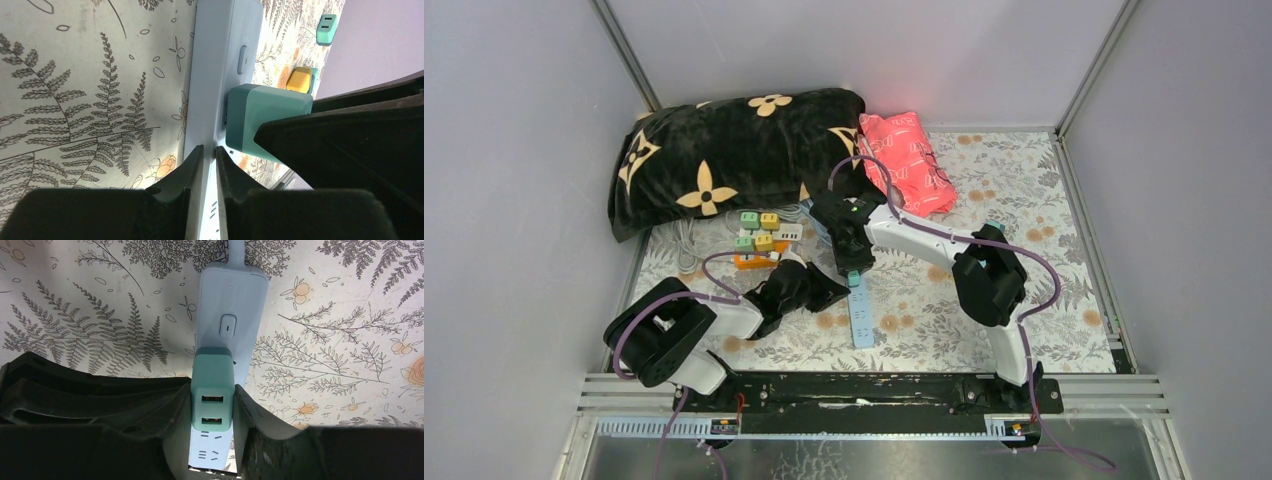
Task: Insert the plug
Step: Insert the plug into the socket.
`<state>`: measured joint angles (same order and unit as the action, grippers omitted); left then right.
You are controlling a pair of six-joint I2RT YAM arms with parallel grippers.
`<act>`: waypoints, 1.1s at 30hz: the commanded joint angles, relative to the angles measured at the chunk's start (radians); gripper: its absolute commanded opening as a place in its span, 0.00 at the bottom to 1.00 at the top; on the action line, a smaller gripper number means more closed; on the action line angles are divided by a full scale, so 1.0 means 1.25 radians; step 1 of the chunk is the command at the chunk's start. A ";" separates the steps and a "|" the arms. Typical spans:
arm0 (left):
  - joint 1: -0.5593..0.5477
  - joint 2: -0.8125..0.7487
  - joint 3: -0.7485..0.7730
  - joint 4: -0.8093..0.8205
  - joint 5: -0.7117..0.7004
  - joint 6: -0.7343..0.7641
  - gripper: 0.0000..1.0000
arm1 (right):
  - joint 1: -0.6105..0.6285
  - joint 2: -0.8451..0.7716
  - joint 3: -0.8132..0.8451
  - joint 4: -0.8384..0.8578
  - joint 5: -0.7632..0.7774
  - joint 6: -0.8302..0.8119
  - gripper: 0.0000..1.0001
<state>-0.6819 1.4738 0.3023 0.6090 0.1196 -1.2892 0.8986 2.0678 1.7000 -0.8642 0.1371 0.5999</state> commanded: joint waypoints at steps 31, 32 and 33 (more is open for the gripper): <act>-0.023 -0.012 -0.011 -0.012 0.011 0.003 0.20 | 0.027 0.095 -0.174 0.071 0.120 -0.005 0.00; -0.023 -0.012 -0.011 -0.013 0.010 0.003 0.20 | 0.032 0.100 -0.174 0.078 0.105 -0.004 0.00; -0.023 -0.012 -0.012 -0.013 0.010 0.003 0.21 | 0.040 0.105 -0.165 0.082 0.097 -0.003 0.00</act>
<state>-0.6903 1.4681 0.2989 0.6071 0.1112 -1.2896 0.9424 2.0274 1.5753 -0.7345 0.2451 0.6136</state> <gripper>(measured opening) 0.207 0.374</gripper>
